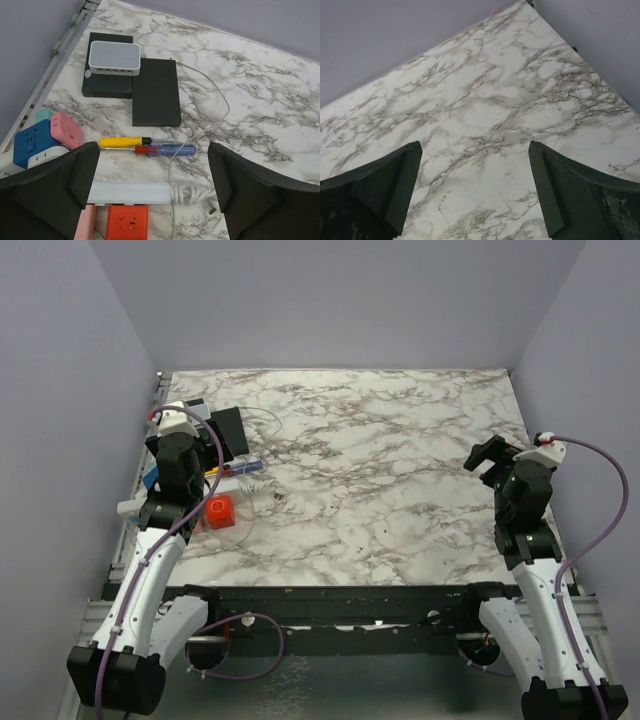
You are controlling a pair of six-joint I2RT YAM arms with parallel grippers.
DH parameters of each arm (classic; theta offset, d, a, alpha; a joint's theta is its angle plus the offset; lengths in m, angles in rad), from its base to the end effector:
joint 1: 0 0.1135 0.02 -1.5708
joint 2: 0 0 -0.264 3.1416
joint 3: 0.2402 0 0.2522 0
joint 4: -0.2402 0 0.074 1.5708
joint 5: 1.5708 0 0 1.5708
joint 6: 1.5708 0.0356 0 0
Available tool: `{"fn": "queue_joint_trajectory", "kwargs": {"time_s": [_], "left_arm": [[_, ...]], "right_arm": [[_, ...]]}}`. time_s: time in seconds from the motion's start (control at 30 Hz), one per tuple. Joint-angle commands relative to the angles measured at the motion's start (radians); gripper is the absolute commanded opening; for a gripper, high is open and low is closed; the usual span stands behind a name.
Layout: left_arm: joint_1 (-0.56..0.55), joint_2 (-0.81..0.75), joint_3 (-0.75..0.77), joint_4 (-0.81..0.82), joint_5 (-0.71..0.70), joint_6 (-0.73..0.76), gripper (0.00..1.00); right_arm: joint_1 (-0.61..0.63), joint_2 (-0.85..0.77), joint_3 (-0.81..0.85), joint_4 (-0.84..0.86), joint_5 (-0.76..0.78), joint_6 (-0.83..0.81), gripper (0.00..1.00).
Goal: Pull the plug off the socket
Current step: Move the socket to the center of the board.
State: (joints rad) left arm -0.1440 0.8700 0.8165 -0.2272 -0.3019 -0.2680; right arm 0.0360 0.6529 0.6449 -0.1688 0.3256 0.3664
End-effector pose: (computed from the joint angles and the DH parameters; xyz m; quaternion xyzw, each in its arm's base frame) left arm 0.2008 -0.0184 0.3322 -0.1392 0.7829 -0.0040 0.6064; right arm 0.1621 -0.0056 0.3130 0.2271 0.7292 0.0048 0.6455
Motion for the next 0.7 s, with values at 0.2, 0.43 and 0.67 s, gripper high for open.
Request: {"fn": "queue_joint_trajectory", "kwargs": {"time_s": [0.2,0.43,0.67], "left_arm": [[0.004,0.032,0.021,-0.034,-0.046,-0.012,0.99],[0.003,0.027,0.004,-0.036,-0.069,-0.033,0.99],[0.004,-0.028,-0.017,-0.067,-0.147,-0.044,0.99]], "right_arm": [[-0.003,0.008,0.014,-0.01,-0.027,-0.002,1.0],[-0.003,0.013,0.01,-0.009,-0.046,-0.004,1.0],[-0.003,-0.004,-0.01,-0.011,-0.063,-0.001,1.0]]}}
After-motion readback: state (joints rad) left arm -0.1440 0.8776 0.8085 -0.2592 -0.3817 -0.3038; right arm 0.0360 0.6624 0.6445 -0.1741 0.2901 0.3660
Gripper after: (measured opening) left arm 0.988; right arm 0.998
